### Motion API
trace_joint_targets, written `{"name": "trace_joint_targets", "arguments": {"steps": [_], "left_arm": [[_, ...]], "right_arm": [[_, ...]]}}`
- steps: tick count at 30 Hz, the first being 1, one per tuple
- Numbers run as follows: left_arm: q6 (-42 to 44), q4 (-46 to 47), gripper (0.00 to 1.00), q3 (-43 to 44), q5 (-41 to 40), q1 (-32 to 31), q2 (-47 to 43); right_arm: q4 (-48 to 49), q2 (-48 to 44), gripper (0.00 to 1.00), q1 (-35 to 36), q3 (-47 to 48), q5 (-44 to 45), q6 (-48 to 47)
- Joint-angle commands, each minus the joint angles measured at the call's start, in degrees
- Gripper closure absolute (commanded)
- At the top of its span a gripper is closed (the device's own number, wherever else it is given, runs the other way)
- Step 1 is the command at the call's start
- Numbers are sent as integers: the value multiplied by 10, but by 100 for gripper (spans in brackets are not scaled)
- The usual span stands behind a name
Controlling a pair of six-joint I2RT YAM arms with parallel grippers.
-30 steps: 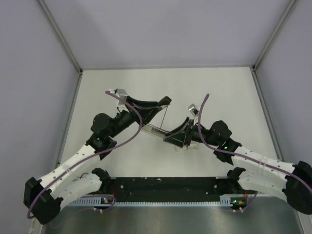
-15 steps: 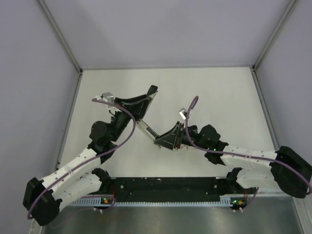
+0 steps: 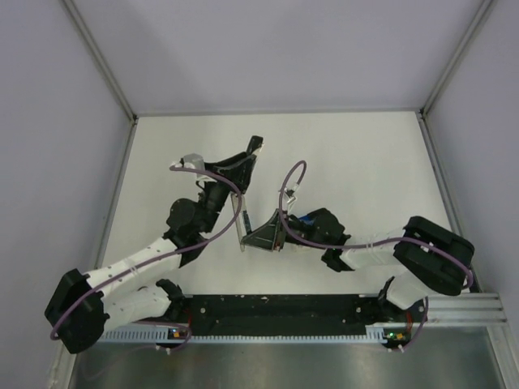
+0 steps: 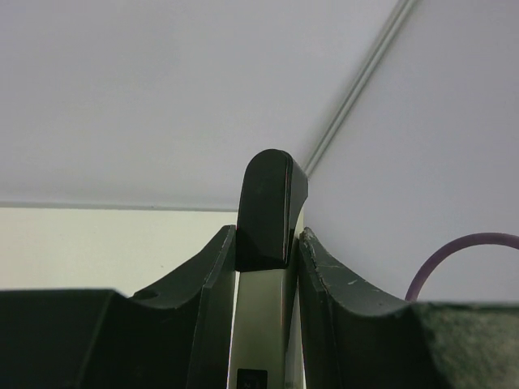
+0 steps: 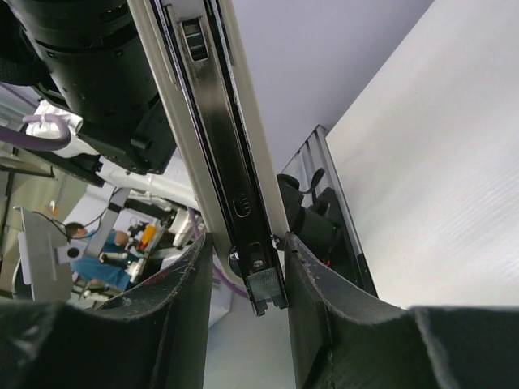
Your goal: Unload the staples from the stapler
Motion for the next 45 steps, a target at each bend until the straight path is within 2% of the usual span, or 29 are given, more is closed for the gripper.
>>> {"name": "trace_joint_targets", "arguments": {"steps": [1,10,14,23,26,29,33,36,40,42,45], "left_arm": [[102,83,100,34,-81,-18,31],[207,82,100,88,-178,-55,141],[241,117,100,86,-216,-55,185],[305,118,100,64,-259,-55,197],[313,90,100,65,-266,-56,179],[309,15,100,77,-282,-55,146],[262,-167,100,107,-292,-54,85],[209,-317,89,141,-272,-53,39],[130,-483,67,172,-248,-50,-19],[91,-542,58,170,-227,-48,-47],[52,-602,52,165,-190,-47,-75]], "right_arm": [[60,31,100,29,35,-59,25],[44,70,99,30,74,-79,25],[46,96,96,30,91,-84,34],[96,165,94,27,109,-92,75],[110,168,94,23,104,-97,84],[111,162,94,18,93,-107,84],[80,139,96,5,83,-142,70],[28,101,96,-2,75,-171,40],[-91,25,96,-3,72,-194,-30],[-150,-17,96,-3,72,-199,-67],[-217,-74,96,-3,76,-201,-111]]}}
